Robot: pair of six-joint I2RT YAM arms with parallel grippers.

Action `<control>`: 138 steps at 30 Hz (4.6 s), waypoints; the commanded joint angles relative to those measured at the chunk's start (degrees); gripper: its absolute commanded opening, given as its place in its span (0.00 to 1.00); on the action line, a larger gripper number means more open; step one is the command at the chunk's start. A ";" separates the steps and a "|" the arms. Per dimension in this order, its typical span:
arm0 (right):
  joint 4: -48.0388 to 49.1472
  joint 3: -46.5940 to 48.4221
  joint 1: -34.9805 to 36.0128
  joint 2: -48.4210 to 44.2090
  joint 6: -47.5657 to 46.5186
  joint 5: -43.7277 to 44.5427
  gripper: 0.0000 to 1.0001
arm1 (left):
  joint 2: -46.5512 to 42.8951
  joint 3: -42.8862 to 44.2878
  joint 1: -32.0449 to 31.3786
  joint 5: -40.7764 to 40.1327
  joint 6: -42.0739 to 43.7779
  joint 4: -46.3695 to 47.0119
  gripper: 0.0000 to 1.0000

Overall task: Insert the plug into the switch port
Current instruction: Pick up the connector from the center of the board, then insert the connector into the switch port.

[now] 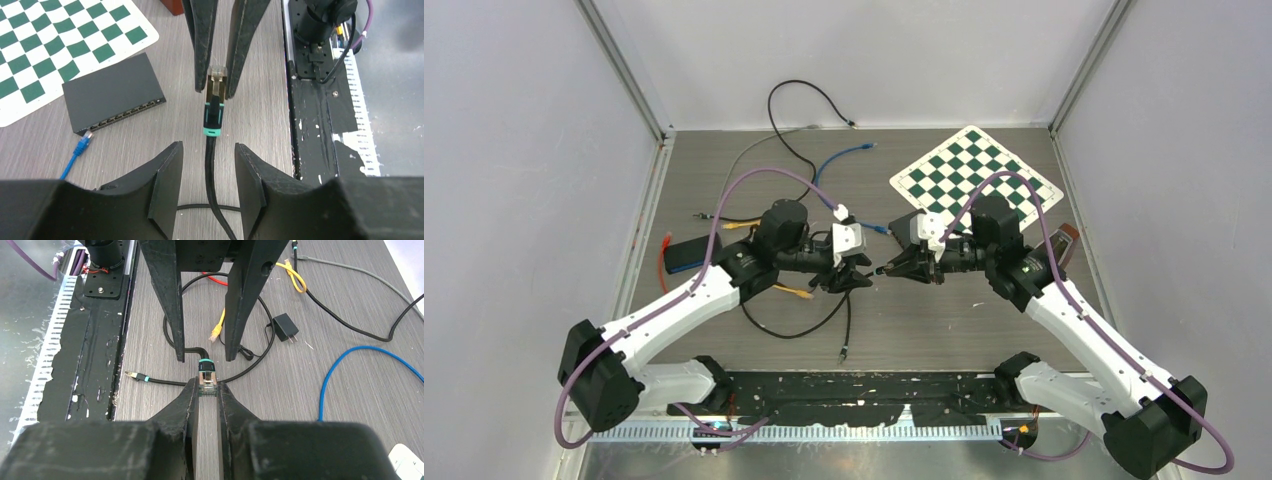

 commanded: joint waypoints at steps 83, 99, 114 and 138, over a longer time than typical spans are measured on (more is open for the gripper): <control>-1.98 20.30 -19.62 48.54 28.30 30.84 0.66 | 17.85 -2.91 -4.69 -37.82 -20.62 5.23 0.00; -3.54 15.12 -14.64 47.65 23.66 31.91 0.55 | 20.83 -2.14 -6.69 -39.79 -21.35 3.97 0.00; 1.04 8.97 -8.75 43.14 26.29 27.53 0.49 | 24.20 -1.54 -10.78 -45.45 -21.59 4.02 0.00; 5.99 1.27 -12.99 38.40 37.51 24.55 0.51 | 30.26 3.07 -13.95 -43.62 -23.00 1.40 0.00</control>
